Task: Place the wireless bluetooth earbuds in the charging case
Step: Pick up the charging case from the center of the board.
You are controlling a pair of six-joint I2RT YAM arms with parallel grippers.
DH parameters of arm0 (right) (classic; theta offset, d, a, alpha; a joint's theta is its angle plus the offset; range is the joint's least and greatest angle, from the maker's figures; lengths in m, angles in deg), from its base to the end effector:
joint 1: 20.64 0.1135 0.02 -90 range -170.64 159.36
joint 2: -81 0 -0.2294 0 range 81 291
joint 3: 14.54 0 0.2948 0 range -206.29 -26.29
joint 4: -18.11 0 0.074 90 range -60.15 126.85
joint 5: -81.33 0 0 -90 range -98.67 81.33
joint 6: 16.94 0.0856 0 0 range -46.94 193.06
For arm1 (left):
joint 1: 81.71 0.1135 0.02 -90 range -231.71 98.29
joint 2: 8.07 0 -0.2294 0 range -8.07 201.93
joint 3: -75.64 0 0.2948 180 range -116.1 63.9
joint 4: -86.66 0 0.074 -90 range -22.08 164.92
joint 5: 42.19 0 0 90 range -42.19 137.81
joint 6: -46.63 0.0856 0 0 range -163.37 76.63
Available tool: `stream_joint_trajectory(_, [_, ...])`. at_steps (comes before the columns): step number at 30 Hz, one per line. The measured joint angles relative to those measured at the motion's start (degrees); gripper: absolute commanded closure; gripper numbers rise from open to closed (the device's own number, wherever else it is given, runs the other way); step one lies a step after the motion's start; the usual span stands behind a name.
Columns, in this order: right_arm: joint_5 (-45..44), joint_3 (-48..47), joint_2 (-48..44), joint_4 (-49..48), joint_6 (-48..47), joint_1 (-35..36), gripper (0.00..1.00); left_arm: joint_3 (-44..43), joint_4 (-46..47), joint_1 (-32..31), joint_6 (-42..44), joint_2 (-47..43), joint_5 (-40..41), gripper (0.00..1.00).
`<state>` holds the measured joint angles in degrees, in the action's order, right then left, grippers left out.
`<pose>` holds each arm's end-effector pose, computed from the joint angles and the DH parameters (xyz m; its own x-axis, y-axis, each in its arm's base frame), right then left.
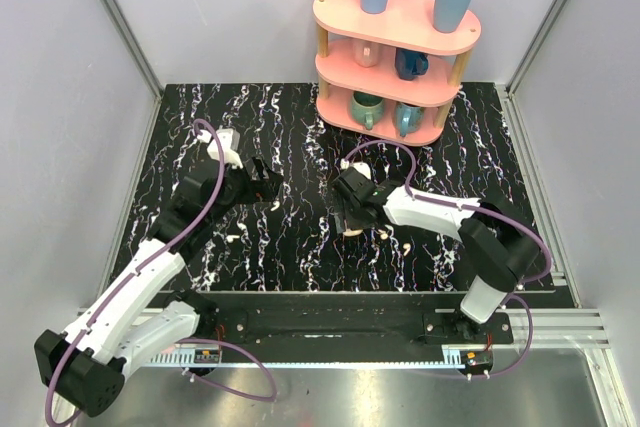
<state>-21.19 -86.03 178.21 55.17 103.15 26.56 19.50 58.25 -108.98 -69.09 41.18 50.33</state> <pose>0.2762 0.2709 0.0730 -0.8481 -0.1955 -0.4924 -0.2585 0.9640 0.0625 0.2784 -0.1393 0.2641 -0.4766 -0.2421 -0.8451 0.2381 0.8898 -0.3892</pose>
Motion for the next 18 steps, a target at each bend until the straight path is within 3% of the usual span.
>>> stream_joint_trajectory(9, [0.09, 0.09, 0.72, -0.83, -0.04, 0.0, 0.23, 0.0, -0.02, 0.0, 0.0, 0.11, -0.5, 0.05])
stream_joint_trajectory(18, [-0.39, -0.09, 0.22, -0.44, -0.04, 0.0, 0.16, 0.0, -0.07, 0.0, 0.09, 0.31, -0.72, 0.05])
